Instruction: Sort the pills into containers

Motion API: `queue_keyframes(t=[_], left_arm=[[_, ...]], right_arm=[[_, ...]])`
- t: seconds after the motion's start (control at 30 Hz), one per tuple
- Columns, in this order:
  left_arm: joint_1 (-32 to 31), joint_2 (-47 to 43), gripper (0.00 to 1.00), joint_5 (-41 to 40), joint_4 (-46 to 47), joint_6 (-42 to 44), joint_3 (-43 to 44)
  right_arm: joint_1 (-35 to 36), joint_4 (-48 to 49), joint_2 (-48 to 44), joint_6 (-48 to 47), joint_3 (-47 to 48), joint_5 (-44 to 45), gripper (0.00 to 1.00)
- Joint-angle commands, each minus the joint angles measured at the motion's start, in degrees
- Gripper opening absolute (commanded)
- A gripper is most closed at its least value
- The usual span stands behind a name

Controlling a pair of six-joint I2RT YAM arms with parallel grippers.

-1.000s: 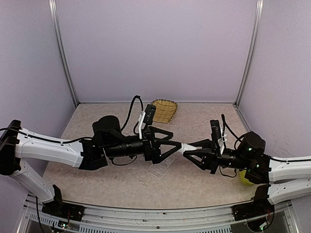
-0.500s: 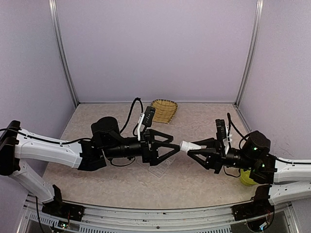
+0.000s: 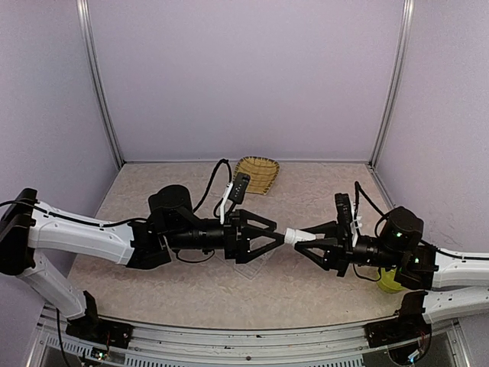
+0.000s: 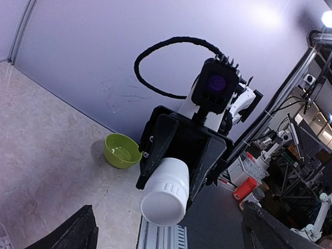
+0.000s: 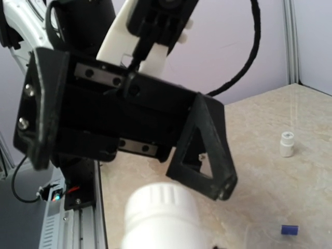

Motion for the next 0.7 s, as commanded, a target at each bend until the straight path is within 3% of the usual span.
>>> queue_keyframes(t=[0.0, 0.27, 0.67], left_arm=[[1.2, 0.9, 0.94, 1.3, -1.8, -2.8, 2.8], [1.9, 3.6, 0.92, 4.6, -1.8, -8.0, 4.7], [1.9, 5.0, 0.73, 8.6, -1.9, -8.5, 6.7]], right_arm=[[0.3, -1.2, -0.6, -2.1, 2.4, -0.2, 0.18], [0.3, -3.1, 0.1, -3.7, 3.7, -0.2, 0.18], [0.3, -2.8, 0.5, -4.8, 3.5, 1.0, 0.17]])
